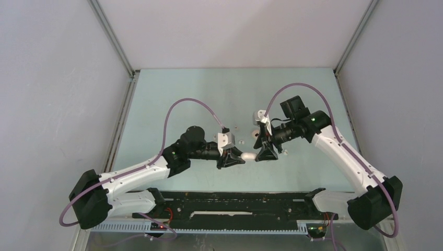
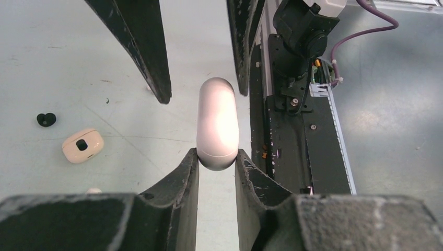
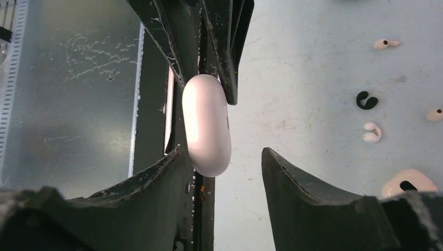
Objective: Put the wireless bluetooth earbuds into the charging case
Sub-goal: Open the charging case.
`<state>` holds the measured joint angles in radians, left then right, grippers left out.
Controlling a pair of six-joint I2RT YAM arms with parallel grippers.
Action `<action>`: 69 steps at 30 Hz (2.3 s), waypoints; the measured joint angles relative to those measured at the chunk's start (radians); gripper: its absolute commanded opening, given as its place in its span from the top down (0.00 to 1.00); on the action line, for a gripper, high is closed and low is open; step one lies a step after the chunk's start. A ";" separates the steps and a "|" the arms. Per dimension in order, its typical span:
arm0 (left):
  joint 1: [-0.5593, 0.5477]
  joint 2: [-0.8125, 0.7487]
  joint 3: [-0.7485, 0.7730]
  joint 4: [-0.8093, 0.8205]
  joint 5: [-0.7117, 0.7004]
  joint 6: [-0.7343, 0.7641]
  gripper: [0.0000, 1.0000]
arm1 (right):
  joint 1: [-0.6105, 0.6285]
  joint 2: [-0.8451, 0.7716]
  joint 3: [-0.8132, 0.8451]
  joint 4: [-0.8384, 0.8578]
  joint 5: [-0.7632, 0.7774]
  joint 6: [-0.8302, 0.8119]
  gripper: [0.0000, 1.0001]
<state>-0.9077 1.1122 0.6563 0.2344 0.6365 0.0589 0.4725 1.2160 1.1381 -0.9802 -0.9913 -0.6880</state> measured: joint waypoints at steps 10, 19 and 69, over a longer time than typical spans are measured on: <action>0.000 0.003 0.000 0.015 0.011 -0.042 0.83 | 0.058 0.042 0.000 -0.031 0.002 -0.040 0.87; -0.007 0.016 0.000 -0.009 -0.010 -0.048 0.62 | 0.129 0.023 0.000 -0.019 0.122 -0.030 0.91; -0.022 0.039 0.000 -0.011 -0.039 -0.026 0.65 | 0.147 -0.015 0.000 0.010 0.199 0.034 0.86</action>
<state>-0.9295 1.1515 0.6563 0.2230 0.5980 0.0334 0.6193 1.2007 1.1381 -0.9699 -0.7921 -0.6537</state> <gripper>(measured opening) 0.317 0.282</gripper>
